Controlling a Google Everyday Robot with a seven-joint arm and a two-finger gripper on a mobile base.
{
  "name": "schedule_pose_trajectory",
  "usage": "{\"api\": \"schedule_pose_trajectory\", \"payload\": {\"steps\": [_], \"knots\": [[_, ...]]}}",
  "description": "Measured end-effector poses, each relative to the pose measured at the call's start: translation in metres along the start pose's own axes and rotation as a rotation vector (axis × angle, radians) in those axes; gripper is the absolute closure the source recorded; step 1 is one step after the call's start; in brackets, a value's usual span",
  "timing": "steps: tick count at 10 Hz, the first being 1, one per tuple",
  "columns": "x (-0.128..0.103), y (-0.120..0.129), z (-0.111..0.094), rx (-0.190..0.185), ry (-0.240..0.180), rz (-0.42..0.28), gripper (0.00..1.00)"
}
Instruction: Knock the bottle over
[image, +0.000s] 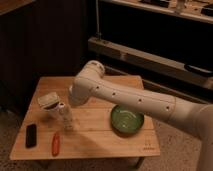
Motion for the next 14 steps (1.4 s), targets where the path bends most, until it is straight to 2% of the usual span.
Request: {"api": "schedule_pose_trajectory", "payload": {"steps": [2,8,11,14], "knots": [[-0.004,0.003,0.004,-0.005,-0.018,-0.024,0.86],[0.004,0.013,0.020,0.012,-0.091,-0.165,0.86],[0.004,0.017,0.028,0.036,-0.135,-0.189,0.86],[0.006,0.018,0.033,0.042,-0.135,-0.198,0.86]]}}
